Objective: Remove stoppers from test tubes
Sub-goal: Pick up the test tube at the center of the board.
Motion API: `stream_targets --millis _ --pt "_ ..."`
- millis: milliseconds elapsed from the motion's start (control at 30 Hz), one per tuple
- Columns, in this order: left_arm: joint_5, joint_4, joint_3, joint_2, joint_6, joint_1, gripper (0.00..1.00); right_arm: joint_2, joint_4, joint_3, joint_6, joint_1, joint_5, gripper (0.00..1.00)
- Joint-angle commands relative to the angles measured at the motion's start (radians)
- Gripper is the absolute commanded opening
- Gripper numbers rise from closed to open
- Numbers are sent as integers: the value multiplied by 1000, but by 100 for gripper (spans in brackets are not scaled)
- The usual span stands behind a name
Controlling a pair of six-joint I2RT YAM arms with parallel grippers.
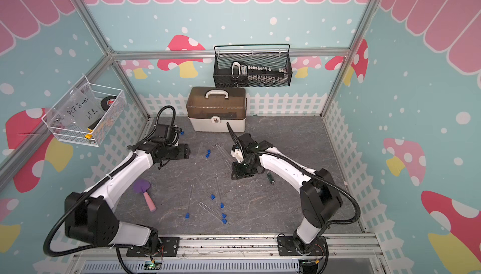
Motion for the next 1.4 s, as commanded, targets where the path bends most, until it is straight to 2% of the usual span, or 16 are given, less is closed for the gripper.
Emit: stream_targets --millis 0,100,200,533,700,1167,1367 --pt "-84 25 -108 -121 -121 21 75 64 -4 52 5 80 44 41" --pt "-138 45 -185 -247 -172 37 76 119 2 83 28 118 52 42" --pt "-120 40 -210 -305 -191 44 75 156 10 96 41 160 67 42" --pt "18 11 -296 -362 -195 43 75 259 -11 139 43 236 157 43" --pt "36 2 -315 -399 -183 43 75 321 -32 184 46 267 167 43" --pt "36 3 -336 -427 -175 30 75 357 -70 165 73 327 347 42" --pt "49 4 -349 -441 -179 25 75 359 -30 124 93 332 360 41"
